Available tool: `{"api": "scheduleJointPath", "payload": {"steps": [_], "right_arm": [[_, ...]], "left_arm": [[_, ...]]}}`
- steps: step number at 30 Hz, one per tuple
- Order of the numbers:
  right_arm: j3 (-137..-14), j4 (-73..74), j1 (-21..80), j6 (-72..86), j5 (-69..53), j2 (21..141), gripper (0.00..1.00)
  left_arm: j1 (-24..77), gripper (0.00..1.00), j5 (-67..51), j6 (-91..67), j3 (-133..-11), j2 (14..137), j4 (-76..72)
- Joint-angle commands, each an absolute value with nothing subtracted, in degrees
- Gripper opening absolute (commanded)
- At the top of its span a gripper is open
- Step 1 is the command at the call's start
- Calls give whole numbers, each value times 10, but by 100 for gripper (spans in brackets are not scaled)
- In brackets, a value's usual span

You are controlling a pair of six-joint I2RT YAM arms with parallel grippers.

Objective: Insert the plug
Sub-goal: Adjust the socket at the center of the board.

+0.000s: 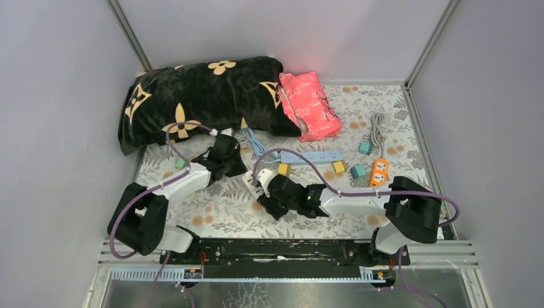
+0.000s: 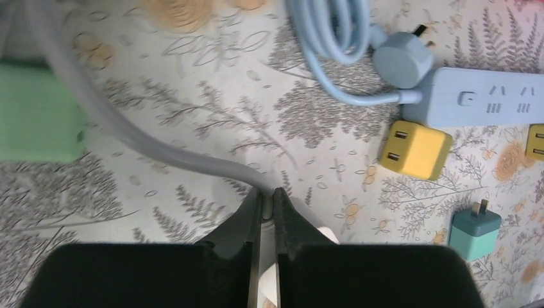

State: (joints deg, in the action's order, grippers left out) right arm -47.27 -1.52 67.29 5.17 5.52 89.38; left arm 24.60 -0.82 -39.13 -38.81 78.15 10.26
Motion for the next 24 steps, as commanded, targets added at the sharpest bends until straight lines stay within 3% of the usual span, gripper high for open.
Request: {"api": "scheduleJointPath", "payload": {"steps": [1, 5, 12, 17, 24], "right_arm": [[-485, -56, 708, 60, 21, 874, 27], [-477, -39, 713, 57, 47, 864, 26], [-444, -4, 713, 47, 119, 847, 22], [-444, 1, 713, 49, 133, 860, 28], [-459, 5, 713, 56, 132, 850, 52]], "left_arm": [[291, 0, -45, -356, -449, 813, 54], [307, 0, -53, -366, -447, 825, 43], [304, 14, -16, -420, -374, 832, 19], [304, 22, 4, -430, -367, 846, 26], [297, 59, 43, -436, -369, 814, 50]]}}
